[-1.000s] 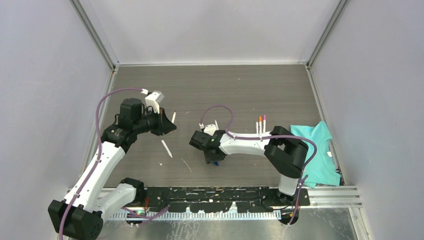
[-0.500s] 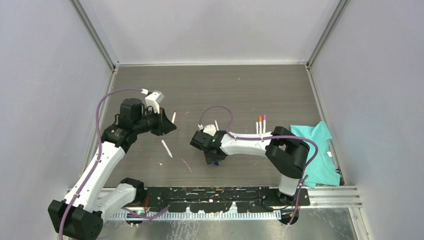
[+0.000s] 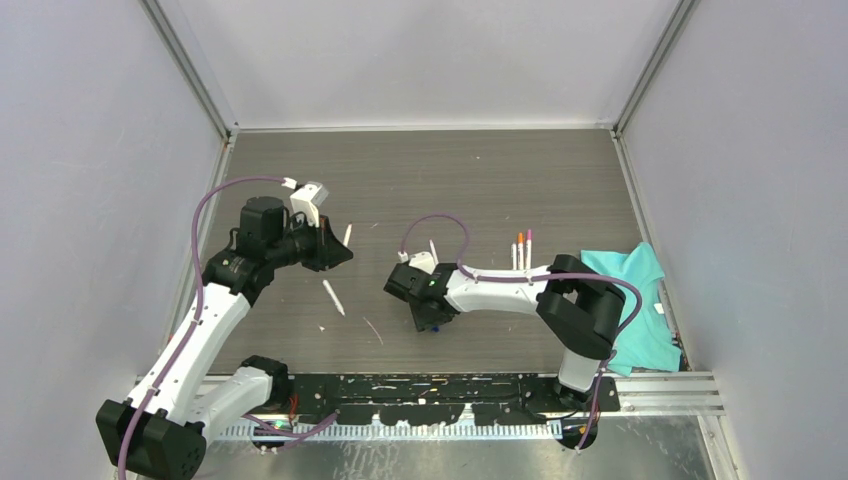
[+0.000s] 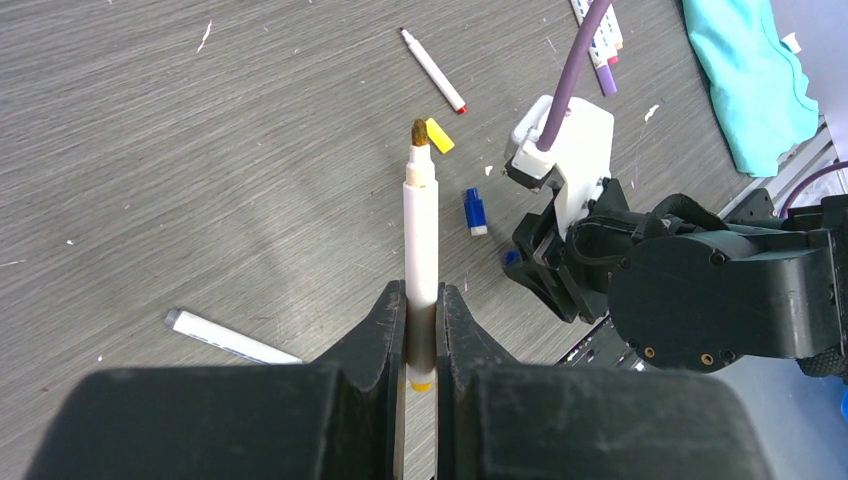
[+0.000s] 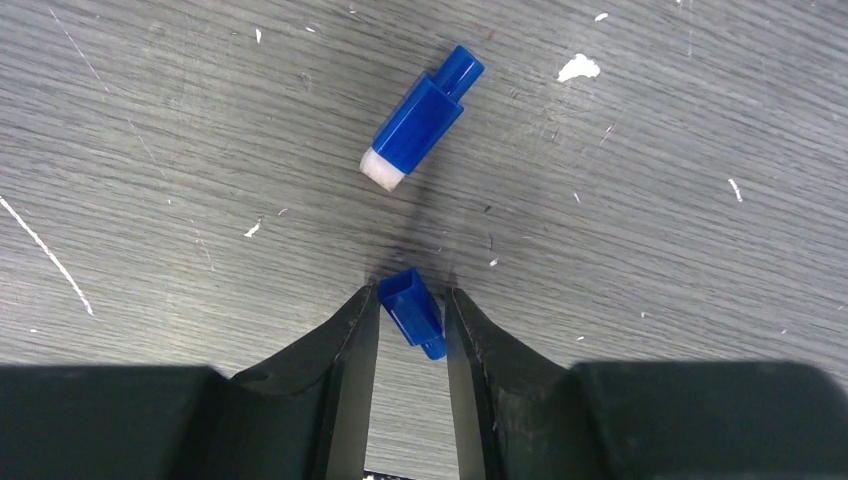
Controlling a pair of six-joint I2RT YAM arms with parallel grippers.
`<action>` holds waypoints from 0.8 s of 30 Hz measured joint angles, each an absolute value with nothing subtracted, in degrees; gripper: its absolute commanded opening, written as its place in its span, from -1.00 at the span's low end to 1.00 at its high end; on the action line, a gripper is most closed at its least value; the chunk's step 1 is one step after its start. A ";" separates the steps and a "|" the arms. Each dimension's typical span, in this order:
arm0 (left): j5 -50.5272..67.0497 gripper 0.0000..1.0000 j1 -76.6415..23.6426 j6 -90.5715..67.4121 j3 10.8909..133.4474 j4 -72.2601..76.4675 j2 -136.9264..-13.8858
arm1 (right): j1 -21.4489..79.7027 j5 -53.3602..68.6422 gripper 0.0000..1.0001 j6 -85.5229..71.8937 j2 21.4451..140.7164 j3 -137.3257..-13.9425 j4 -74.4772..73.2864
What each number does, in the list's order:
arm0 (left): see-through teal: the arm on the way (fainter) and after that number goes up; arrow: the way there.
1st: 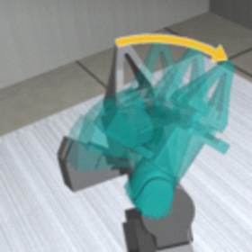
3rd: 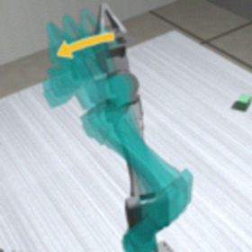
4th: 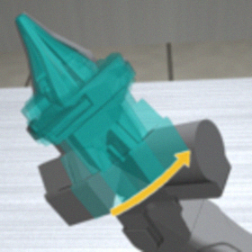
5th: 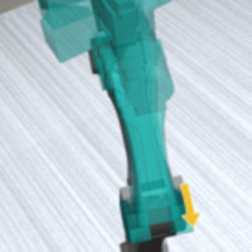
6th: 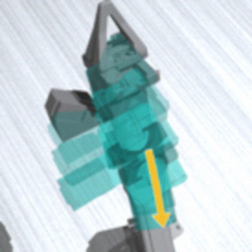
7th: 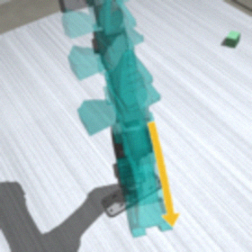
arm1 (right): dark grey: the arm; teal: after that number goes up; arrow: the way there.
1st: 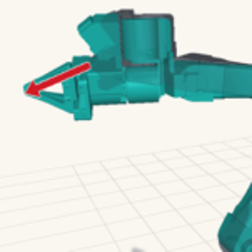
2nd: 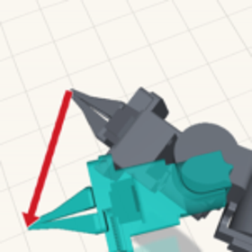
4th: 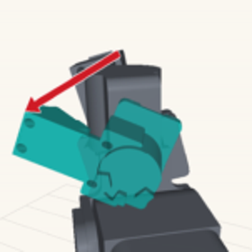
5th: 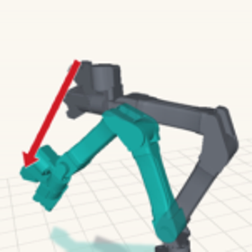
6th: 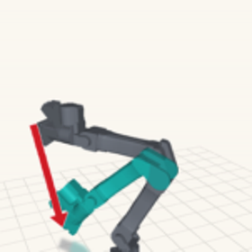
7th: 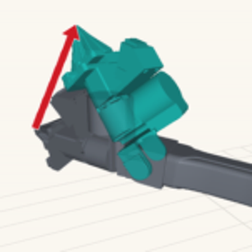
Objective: Insert the pens into the pen caps
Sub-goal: Pick up the pen cap at the center of the board.
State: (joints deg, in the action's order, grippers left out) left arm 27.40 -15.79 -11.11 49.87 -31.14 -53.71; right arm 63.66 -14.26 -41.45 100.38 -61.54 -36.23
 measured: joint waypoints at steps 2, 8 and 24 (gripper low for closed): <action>27.40 -1.00 -15.79 -11.11 49.87 -31.14 -53.71 | 63.66 -14.17 -0.28 -41.43 100.31 -61.45 -36.23; 27.40 -0.99 -15.79 -11.11 49.87 -31.14 -53.71 | 63.66 -13.82 -0.42 -41.06 100.07 -61.12 -35.77; 27.31 -1.00 -15.79 -11.11 49.67 -31.14 -53.71 | 61.78 -13.52 -0.99 -40.97 92.99 -57.30 -35.40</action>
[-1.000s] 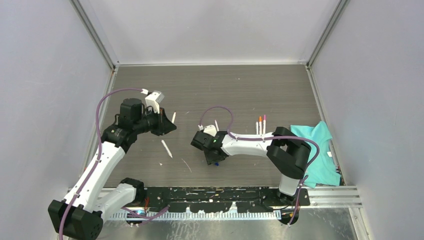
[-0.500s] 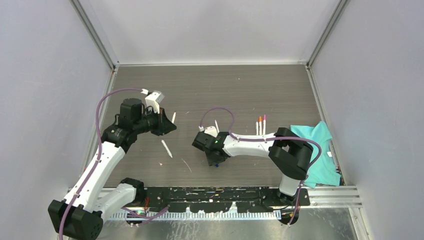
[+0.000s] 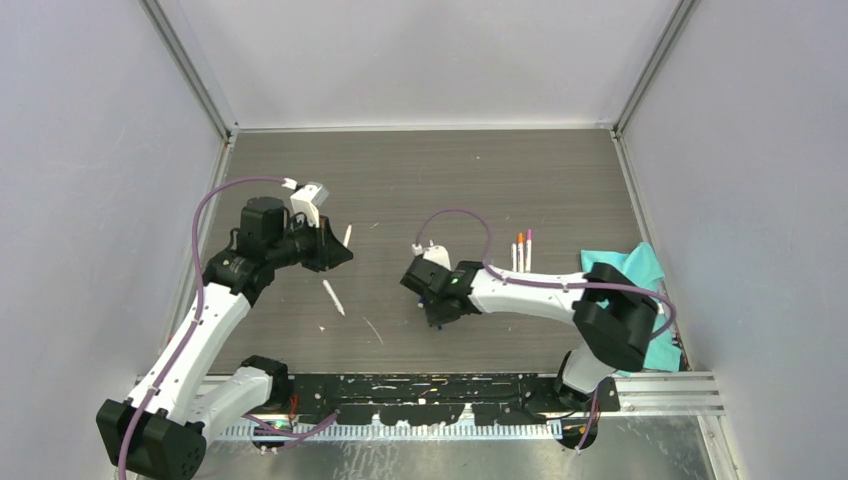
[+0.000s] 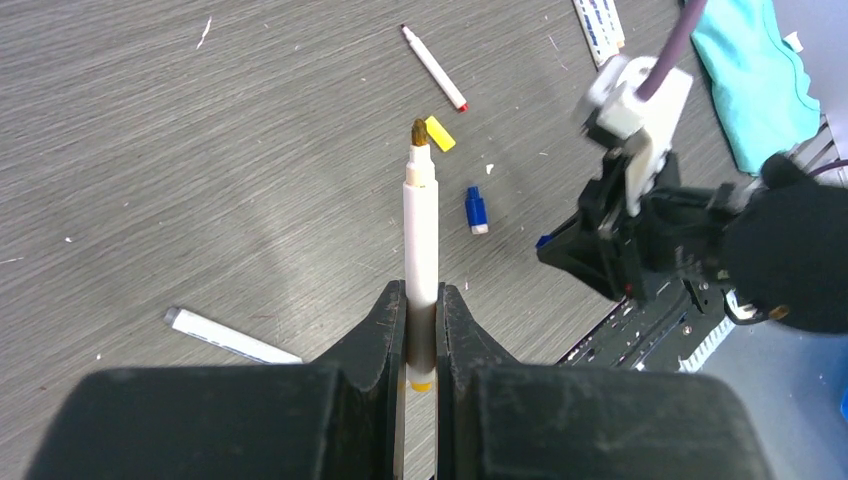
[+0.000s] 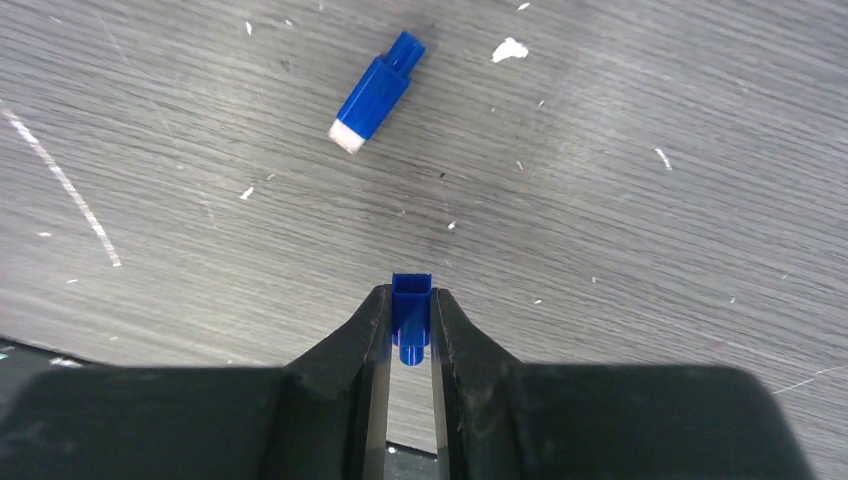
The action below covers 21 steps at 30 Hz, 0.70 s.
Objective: Insert the pens into the pen caps
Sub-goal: Pick up the pen cap at the center of the board.
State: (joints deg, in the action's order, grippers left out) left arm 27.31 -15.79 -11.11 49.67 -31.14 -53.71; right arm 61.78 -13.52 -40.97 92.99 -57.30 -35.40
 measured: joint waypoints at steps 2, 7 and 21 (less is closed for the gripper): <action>27.42 -1.00 -15.79 -11.31 49.63 -31.03 -53.76 | 59.90 -12.19 -0.98 -40.93 89.80 -55.83 -34.28; 30.30 -1.00 -15.86 -13.80 49.56 -28.51 -55.37 | 53.21 -7.11 -0.98 -40.36 84.49 -53.12 -30.26; 43.44 -0.99 -26.79 -19.51 53.12 -14.48 -62.98 | 40.51 7.05 -0.98 -40.12 73.43 -54.41 -17.52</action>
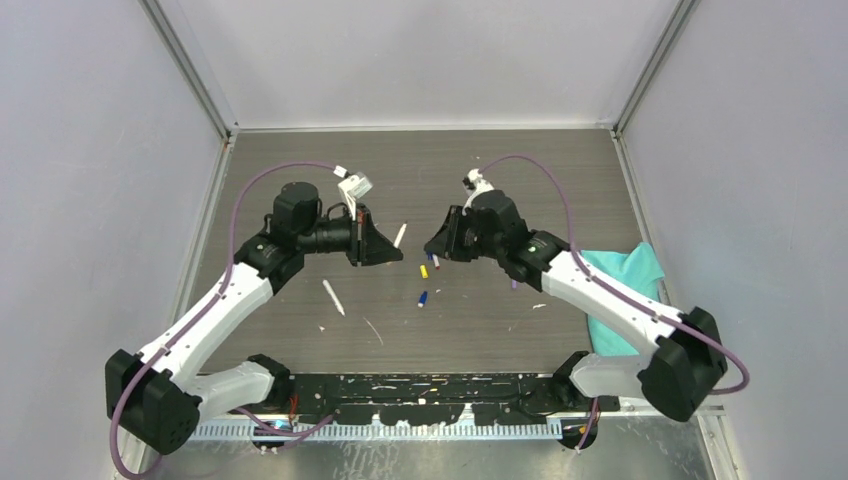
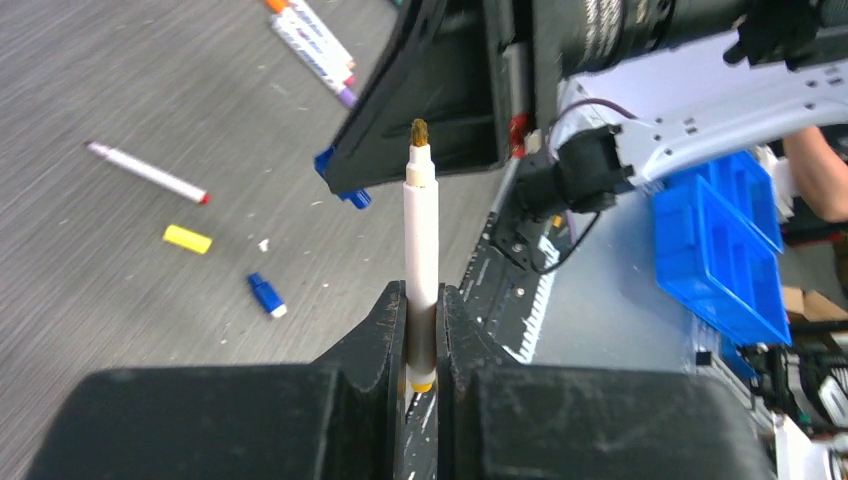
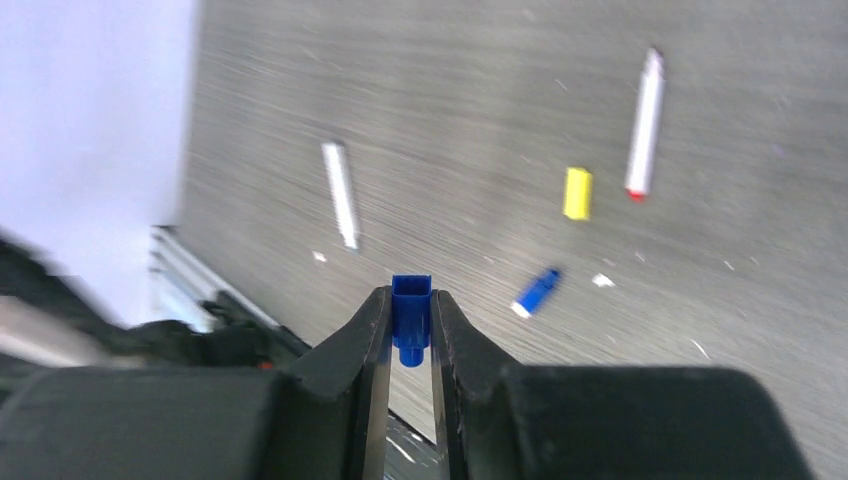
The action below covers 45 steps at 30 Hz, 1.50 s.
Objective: Insert the pens into the pen caps
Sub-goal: Pick up the pen cap at the center of the board, then insert the pen cap onto the pen.
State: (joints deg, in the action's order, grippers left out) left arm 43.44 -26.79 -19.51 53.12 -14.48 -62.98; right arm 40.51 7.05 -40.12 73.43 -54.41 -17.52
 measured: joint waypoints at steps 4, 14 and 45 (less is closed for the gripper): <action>48.42 -0.99 -28.27 -21.39 50.65 -9.10 -62.61 | 40.51 8.51 -0.98 -42.00 67.99 -55.64 -11.00; 52.66 -1.00 -30.98 -23.16 49.25 -5.80 -62.61 | 40.51 10.68 -0.98 -45.23 64.88 -55.94 0.93; 47.90 -0.99 -31.00 -23.14 49.25 -6.52 -62.63 | 40.47 12.82 -0.98 -47.62 62.02 -51.40 5.58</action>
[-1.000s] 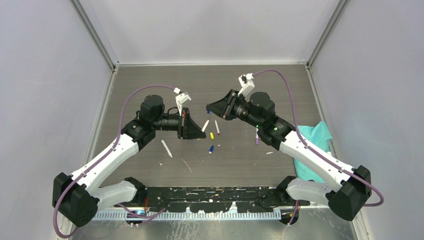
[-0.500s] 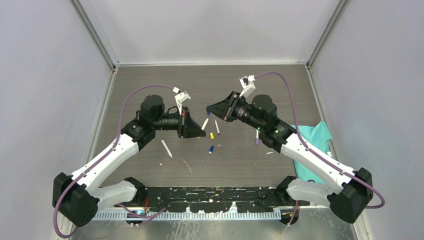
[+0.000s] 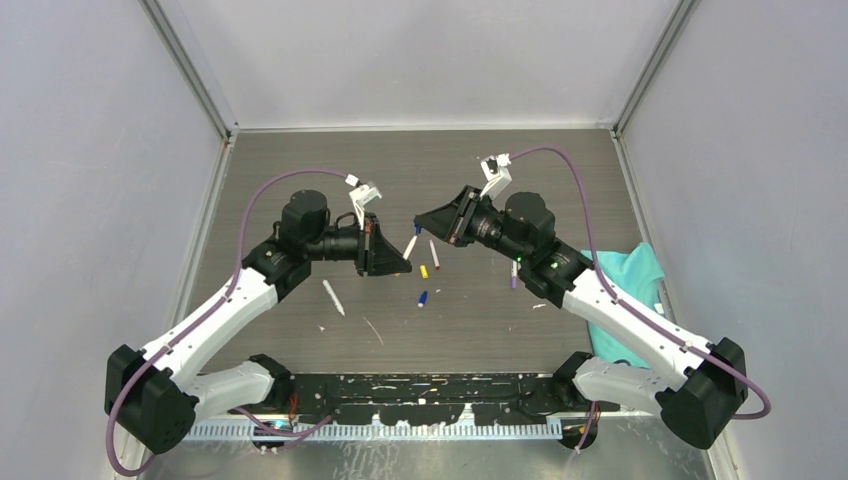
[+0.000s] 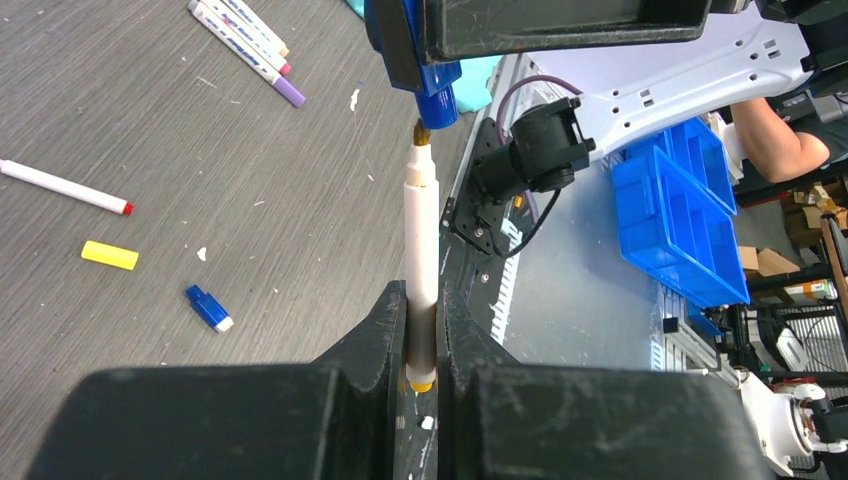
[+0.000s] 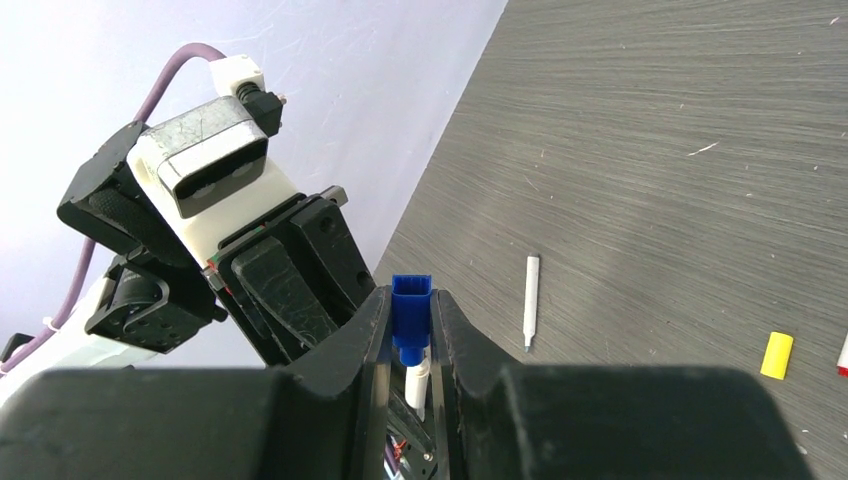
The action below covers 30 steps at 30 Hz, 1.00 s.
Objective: Insert the pens into the pen caps
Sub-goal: Insert the pen cap onto the pen.
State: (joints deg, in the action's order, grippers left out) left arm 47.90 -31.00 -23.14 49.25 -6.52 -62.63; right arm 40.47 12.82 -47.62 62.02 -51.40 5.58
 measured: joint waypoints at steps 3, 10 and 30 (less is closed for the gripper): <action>47.90 -0.99 -31.03 -23.11 49.25 -6.63 -62.63 | 40.47 12.86 -0.98 -47.77 61.73 -51.05 5.63; 47.88 -0.99 -31.11 -23.14 49.25 -7.35 -62.63 | 40.40 12.97 -0.98 -48.21 61.32 -49.87 6.26; 47.99 -0.99 -31.11 -23.22 49.23 -7.38 -62.61 | 40.36 12.97 -0.98 -48.90 61.10 -48.18 9.45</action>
